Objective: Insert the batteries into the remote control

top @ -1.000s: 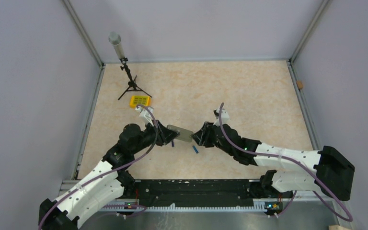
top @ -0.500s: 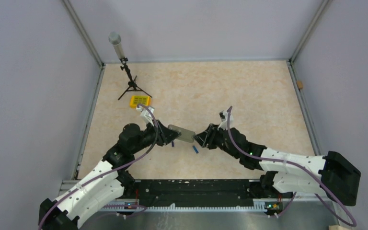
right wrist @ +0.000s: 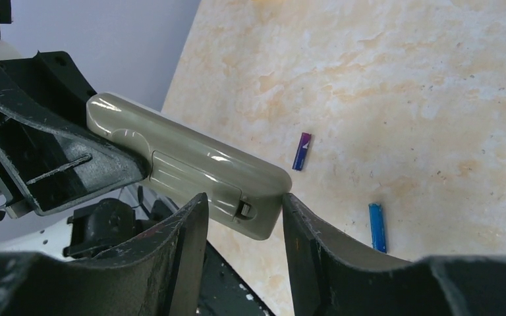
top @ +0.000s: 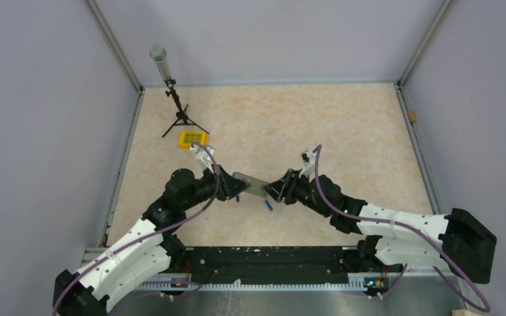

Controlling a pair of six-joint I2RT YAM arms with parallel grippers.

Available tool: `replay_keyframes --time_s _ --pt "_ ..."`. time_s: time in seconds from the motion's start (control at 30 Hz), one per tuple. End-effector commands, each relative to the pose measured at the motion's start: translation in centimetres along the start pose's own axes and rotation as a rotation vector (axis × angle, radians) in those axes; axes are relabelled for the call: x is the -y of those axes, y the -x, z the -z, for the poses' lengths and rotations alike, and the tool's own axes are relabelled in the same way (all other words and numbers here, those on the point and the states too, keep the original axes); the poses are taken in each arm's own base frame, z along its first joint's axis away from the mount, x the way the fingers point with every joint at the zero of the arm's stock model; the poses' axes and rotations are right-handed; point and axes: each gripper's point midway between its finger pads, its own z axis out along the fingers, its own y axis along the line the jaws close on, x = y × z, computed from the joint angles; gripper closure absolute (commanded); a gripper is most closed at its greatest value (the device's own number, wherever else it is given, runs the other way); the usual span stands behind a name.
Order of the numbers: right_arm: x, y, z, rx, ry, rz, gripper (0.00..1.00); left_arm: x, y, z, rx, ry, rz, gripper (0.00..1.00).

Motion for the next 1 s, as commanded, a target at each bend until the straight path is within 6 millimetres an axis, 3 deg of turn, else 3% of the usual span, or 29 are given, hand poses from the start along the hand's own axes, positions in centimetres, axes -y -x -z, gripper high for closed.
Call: replay_keyframes --time_s 0.0,0.27,0.57,0.97 --pt "-2.1 1.8 0.3 0.051 0.062 -0.010 0.55 2.1 2.2 0.2 0.059 -0.046 -0.050 1.00" --pt "0.1 1.1 0.6 0.035 -0.033 0.003 0.55 2.5 2.5 0.5 0.070 -0.056 -0.053 1.00" --pt "0.1 0.8 1.0 0.038 -0.002 -0.021 0.49 3.3 2.4 0.7 0.067 -0.092 -0.033 1.00" --pt "-0.1 1.2 2.9 0.061 0.038 -0.034 0.43 4.3 2.3 0.9 0.059 -0.143 0.016 1.00"
